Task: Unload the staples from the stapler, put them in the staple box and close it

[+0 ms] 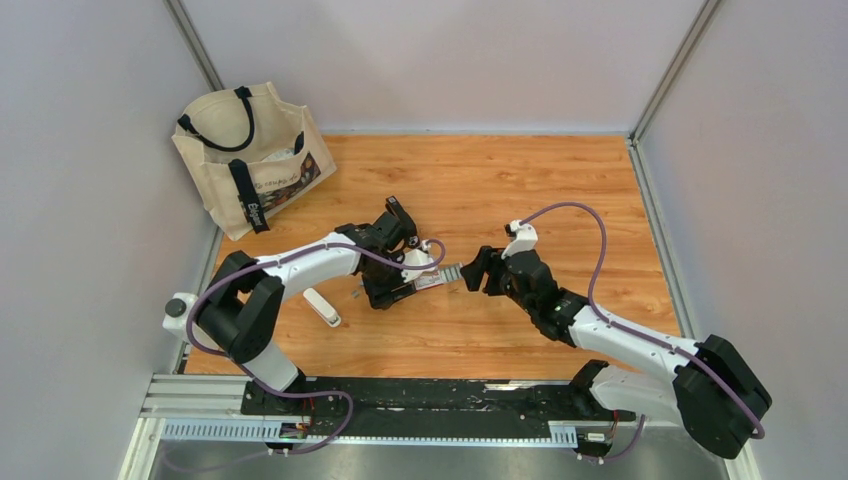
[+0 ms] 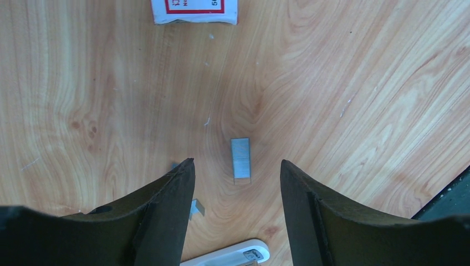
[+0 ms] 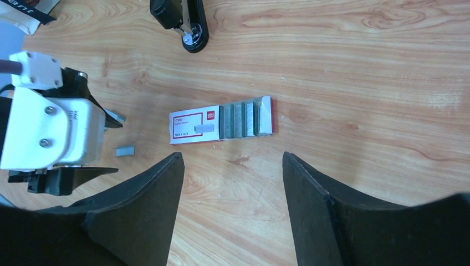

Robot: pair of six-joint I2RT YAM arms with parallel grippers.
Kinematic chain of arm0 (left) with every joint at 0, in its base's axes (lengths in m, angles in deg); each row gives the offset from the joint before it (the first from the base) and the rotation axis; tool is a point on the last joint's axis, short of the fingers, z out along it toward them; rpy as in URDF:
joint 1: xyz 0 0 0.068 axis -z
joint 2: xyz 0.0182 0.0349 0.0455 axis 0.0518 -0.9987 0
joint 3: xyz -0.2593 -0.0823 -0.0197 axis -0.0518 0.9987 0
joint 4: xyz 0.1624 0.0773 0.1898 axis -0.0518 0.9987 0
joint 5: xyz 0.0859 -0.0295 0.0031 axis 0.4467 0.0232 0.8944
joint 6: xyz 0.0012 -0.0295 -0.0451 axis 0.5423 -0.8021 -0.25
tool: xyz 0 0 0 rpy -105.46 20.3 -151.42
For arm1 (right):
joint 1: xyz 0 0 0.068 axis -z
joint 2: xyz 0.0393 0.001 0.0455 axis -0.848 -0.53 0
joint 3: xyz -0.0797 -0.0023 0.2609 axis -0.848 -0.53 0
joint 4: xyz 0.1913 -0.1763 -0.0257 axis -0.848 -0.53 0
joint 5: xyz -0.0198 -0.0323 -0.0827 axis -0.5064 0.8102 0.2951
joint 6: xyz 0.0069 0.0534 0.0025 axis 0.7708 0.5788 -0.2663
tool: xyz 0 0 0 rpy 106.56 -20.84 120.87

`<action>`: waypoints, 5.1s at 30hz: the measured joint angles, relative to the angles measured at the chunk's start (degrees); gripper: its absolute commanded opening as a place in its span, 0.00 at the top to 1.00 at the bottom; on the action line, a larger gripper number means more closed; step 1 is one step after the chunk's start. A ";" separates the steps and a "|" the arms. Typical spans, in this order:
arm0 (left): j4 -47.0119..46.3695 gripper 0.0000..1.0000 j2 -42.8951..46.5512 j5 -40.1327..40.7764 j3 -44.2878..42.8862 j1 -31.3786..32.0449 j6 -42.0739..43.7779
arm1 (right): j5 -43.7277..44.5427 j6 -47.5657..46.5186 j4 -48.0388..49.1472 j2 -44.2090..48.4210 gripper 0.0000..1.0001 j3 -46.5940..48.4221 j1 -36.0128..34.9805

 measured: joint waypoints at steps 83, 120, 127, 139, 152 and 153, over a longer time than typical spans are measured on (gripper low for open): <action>-50.29 0.96 16.02 -55.25 0.02 -17.51 -70.55 | -29.88 -1.27 2.86 7.54 0.44 14.99 0.02; -71.78 0.96 18.29 -58.34 5.03 -18.05 -89.00 | -35.60 3.28 13.07 -3.63 0.52 21.68 0.07; -70.95 0.96 18.51 -58.31 5.09 -18.05 -88.13 | -35.65 4.22 13.99 -4.26 0.62 21.46 0.00; -69.68 0.96 19.37 -58.14 5.60 -18.60 -86.73 | -36.24 8.76 20.22 -6.47 0.80 20.26 -0.17; -70.20 0.96 19.50 -58.18 5.97 -18.64 -86.97 | -35.76 10.03 22.67 -6.67 0.66 19.08 -0.55; -70.20 0.96 19.50 -58.18 5.99 -18.64 -86.97 | -35.74 10.05 22.64 -6.67 0.62 19.08 -0.55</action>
